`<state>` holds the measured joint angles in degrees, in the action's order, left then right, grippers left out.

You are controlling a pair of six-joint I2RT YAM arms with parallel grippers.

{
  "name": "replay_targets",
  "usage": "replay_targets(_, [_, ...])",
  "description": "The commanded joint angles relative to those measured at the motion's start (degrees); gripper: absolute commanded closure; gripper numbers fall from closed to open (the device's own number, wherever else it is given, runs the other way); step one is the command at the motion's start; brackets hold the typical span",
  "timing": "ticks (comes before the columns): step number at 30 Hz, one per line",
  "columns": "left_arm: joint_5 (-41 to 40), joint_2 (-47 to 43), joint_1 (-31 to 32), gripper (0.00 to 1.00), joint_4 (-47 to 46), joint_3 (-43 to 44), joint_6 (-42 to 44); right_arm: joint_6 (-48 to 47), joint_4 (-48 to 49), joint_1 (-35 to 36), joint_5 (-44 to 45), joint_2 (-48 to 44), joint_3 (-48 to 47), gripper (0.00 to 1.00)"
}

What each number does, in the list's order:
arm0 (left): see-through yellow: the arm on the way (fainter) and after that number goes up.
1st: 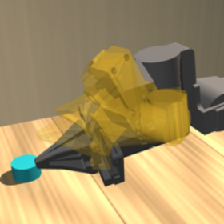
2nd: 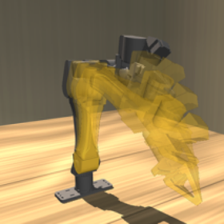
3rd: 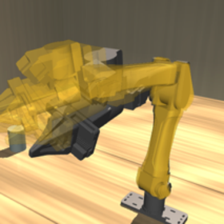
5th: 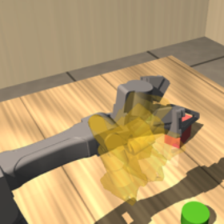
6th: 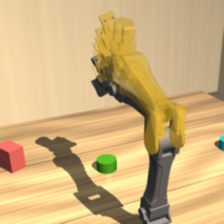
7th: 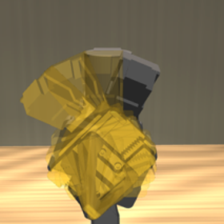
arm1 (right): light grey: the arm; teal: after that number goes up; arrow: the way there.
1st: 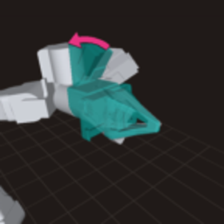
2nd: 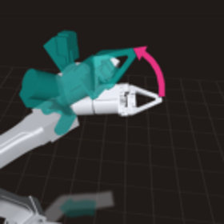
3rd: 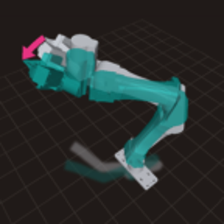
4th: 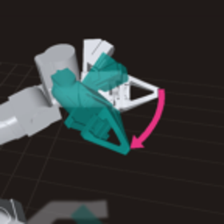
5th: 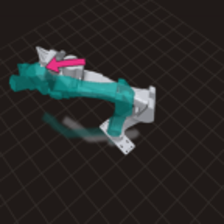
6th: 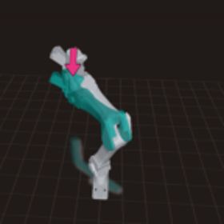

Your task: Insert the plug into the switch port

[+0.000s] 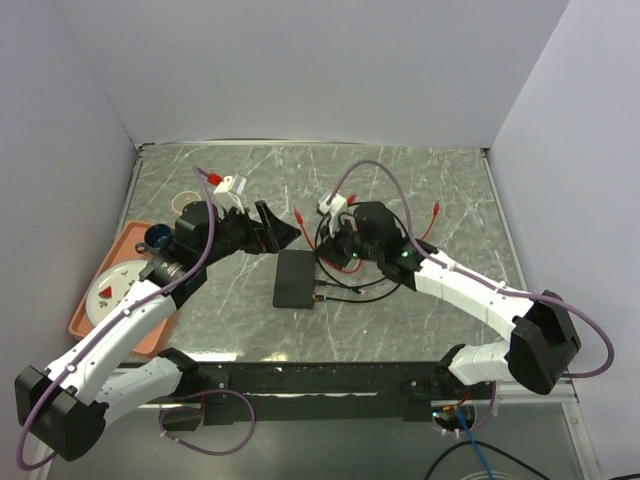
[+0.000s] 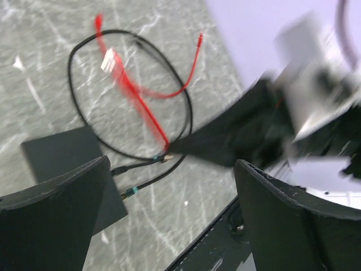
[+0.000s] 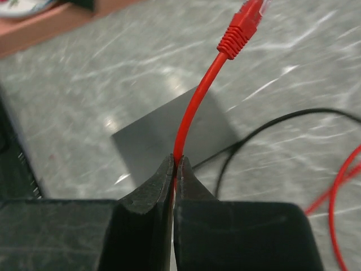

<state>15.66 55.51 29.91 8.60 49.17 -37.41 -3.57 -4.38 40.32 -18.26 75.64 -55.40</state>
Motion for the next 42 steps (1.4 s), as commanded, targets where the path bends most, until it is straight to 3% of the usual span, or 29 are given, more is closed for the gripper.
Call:
replay_targets(1, [2.62,1.79,-0.29,0.01,-5.01,2.25,-3.20,2.25,3.68,3.01,3.94,-5.41,2.74,1.00])
replay_targets(12, [4.90,6.10,-0.56,0.08,-11.05,0.23,-5.83,3.40,2.72,5.65,2.88,-10.77,7.50,1.00])
replay_targets(18, [7.98,9.97,-0.56,0.19,-13.34,1.37,-6.36,2.78,1.13,6.79,3.23,-11.65,7.67,1.00])
replay_targets(22, [8.77,11.38,-0.56,0.41,-14.66,1.28,-6.63,3.05,1.30,7.14,2.44,-12.97,8.29,1.00])
replay_targets(26, [8.69,12.26,-0.56,0.54,-15.10,1.37,-6.36,3.31,0.78,7.76,2.00,-13.76,8.37,1.00])
replay_targets(28, [8.25,12.17,-0.56,0.69,-15.45,1.19,-6.45,3.22,0.60,8.02,1.48,-13.67,8.46,1.00])
replay_targets(33, [6.40,11.38,-0.56,0.90,-15.37,0.58,-6.36,2.87,-0.19,9.08,0.51,-13.41,8.81,1.00])
replay_targets(34, [6.40,11.21,-0.56,0.99,-15.37,0.49,-6.19,2.78,-0.27,9.17,0.51,-13.50,8.90,1.00])
replay_targets(36, [6.57,11.03,-0.64,0.99,-15.98,-0.21,-6.19,2.26,-0.45,9.52,0.59,-13.50,9.08,1.00])
replay_targets(38, [7.36,10.33,-0.64,0.99,-16.95,-0.91,-6.62,2.78,-0.02,9.52,2.43,-13.76,9.52,0.84])
replay_targets(39, [7.71,9.98,-0.64,0.99,-17.99,-1.79,-6.80,3.22,0.86,9.52,3.40,-14.20,9.95,0.65])
replay_targets(42, [8.24,8.31,-0.64,0.99,-20.80,-4.42,-8.38,6.20,4.11,9.43,6.56,-15.51,10.92,0.32])
